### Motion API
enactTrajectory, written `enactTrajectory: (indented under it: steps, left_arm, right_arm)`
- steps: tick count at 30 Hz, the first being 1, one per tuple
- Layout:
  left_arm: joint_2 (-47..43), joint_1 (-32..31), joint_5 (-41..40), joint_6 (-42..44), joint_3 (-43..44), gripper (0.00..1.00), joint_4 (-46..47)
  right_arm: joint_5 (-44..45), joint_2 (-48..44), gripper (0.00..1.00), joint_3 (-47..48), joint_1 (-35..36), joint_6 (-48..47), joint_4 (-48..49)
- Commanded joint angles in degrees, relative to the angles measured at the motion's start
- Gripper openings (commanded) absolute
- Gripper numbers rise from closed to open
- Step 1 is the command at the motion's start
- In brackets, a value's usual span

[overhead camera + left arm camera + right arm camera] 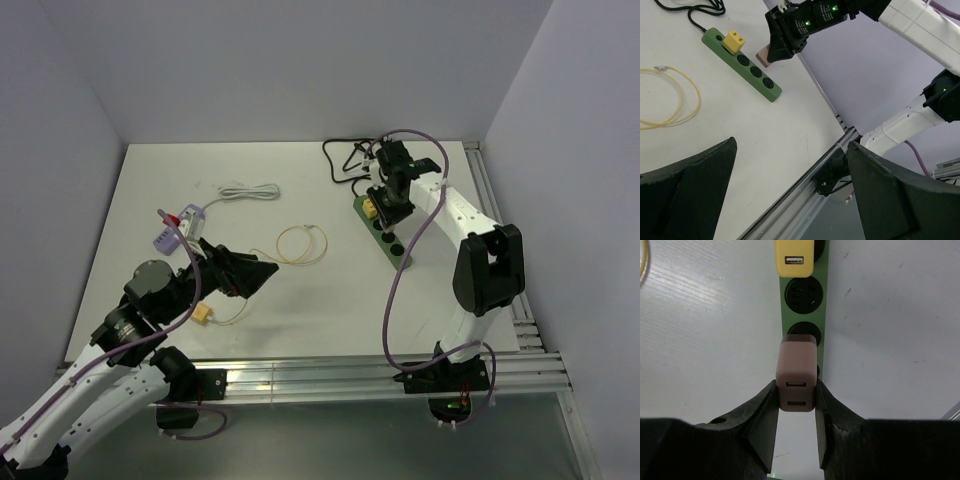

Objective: Insert the plug

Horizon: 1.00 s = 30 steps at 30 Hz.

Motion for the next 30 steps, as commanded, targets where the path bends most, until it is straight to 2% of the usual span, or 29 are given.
enactTrajectory:
  steps: [1, 17, 30]
  left_arm:
    - [1.1, -0.1, 0.2, 1.8, 2.4, 0.98, 0.6]
    - [4.7, -0.2, 0.9, 0.8, 2.0, 0.98, 3.5]
    - [5.0, -0.1, 0.9, -0.1, 1.2, 0.98, 4.6]
  right_arm:
    - [-0.1, -0.3, 0.0, -0.4, -0.7, -1.4, 0.7]
    - [-0.7, -0.2, 0.0, -5.9, -1.3, -2.3, 4.2]
    - [-1.0, 0.4, 0.0, -4.7, -1.4, -2.9, 5.3]
